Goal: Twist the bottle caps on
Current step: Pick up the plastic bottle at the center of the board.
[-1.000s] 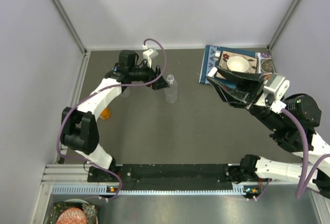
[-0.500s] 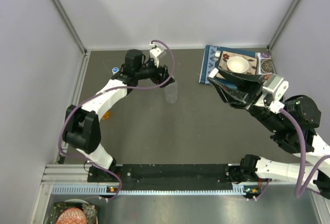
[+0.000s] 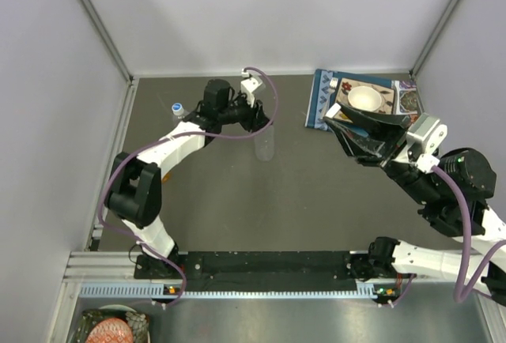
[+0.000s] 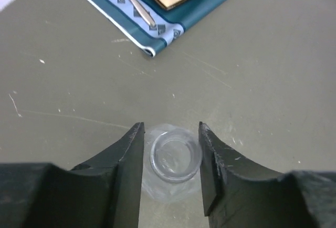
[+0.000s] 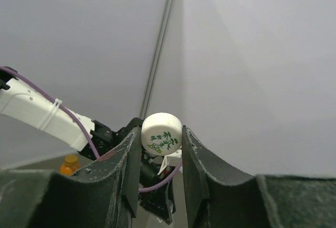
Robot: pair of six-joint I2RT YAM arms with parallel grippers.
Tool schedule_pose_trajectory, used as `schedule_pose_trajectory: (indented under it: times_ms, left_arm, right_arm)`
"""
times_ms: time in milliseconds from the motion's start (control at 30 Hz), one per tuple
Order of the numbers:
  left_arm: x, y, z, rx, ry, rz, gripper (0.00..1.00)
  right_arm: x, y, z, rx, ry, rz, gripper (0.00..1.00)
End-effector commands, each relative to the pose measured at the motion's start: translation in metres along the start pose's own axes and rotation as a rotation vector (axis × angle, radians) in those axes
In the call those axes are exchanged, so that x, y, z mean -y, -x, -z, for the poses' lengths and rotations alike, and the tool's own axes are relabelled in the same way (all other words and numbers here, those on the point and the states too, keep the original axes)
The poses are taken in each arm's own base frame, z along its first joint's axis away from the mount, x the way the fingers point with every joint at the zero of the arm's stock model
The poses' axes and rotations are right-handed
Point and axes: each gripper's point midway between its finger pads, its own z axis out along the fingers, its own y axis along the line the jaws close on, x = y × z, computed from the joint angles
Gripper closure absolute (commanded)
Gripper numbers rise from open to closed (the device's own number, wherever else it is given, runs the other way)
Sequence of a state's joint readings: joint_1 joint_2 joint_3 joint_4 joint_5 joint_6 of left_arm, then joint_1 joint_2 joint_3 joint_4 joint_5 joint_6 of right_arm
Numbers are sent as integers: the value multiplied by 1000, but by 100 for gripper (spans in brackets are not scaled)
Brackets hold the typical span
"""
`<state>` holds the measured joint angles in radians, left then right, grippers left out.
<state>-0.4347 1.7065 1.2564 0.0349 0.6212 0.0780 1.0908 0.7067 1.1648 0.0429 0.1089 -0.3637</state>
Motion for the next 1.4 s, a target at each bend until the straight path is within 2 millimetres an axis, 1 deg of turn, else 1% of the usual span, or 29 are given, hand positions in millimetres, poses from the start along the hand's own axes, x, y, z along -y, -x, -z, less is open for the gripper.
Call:
schedule_pose_trajectory:
  times_ms: [0,100,133,167,200,233,267,300,333,367,400,433,467,500,533,567,633,667,700,800,833,1000,1067,1100,1133,1167,1233,1300,1367]
  left_arm:
    - [11,11,-5,29,-10,-29,72]
    - [26,5,-12,-17,-3,-72,86]
    - [37,5,-16,-46,-13,-103,94]
    - [38,1,-19,-78,15,-119,97]
    - [45,-1,-20,-131,14,-128,100]
    - [62,-6,-27,-167,-9,-174,100]
    - [59,-17,-34,-222,29,-197,100]
    - [67,-21,-34,-285,28,-205,100]
    - [85,-28,-41,-320,0,-243,100]
    - [86,-44,-48,-387,13,-253,100]
    - [94,-41,-52,-400,4,-273,100]
    - [113,-55,-54,-459,-32,-291,100]
    - [121,-68,-60,-497,-56,-297,100]
    - [130,-69,-65,-506,-74,-311,100]
    - [146,-77,-68,-532,-110,-336,100]
    - [153,-88,-73,-554,-130,-346,100]
    - [167,-93,-81,-568,-159,-379,100]
    - [168,-108,-84,-609,-165,-376,100]
    - [171,-109,-87,-614,-171,-380,100]
    - [170,-132,-88,-673,-172,-407,100]
    - [172,-138,-87,-687,-174,-433,100]
    - [172,-167,-73,-793,-173,-465,100]
    - [175,-172,-70,-808,-176,-460,99]
    - [177,-176,-68,-817,-181,-458,95]
    - [180,-177,-68,-818,-184,-458,84]
    - [181,-177,-67,-817,-188,-459,68]
    - [184,-181,-67,-818,-191,-460,59]
    - [185,-183,-67,-820,-192,-458,45]
    - [187,-183,-67,-816,-194,-456,40]
  right_arm:
    - [7,9,4,21,-31,-9,78]
    - [8,10,5,22,-36,-16,78]
    - [8,10,6,20,-37,-16,78]
    - [9,11,6,20,-37,-19,78]
    - [9,11,6,18,-38,-25,78]
    - [9,12,7,19,-40,-29,78]
    - [10,12,8,17,-42,-30,78]
    - [10,12,8,16,-43,-35,78]
    - [10,12,8,12,-43,-36,78]
    - [11,12,8,11,-49,-37,78]
    - [11,12,8,9,-47,-43,78]
    - [11,11,8,7,-48,-45,78]
    - [12,11,9,3,-53,-46,78]
    - [12,10,9,1,-57,-49,78]
    - [14,11,10,0,-63,-50,78]
    - [14,11,10,-2,-68,-53,77]
    - [17,11,11,-7,-82,-55,76]
    - [21,13,12,-7,-95,-52,76]
    - [22,15,12,-3,-98,-49,76]
    - [25,21,13,8,-108,-55,76]
    - [23,15,14,-16,-99,-53,76]
    - [20,6,16,-35,-100,-67,76]
    - [20,1,16,-43,-105,-68,76]
    - [19,1,17,-44,-103,-69,76]
    - [19,1,16,-43,-105,-72,76]
    - [19,1,17,-41,-104,-75,76]
    - [19,1,16,-42,-105,-76,76]
    - [20,0,16,-42,-109,-76,76]
    - [19,1,17,-40,-108,-78,76]
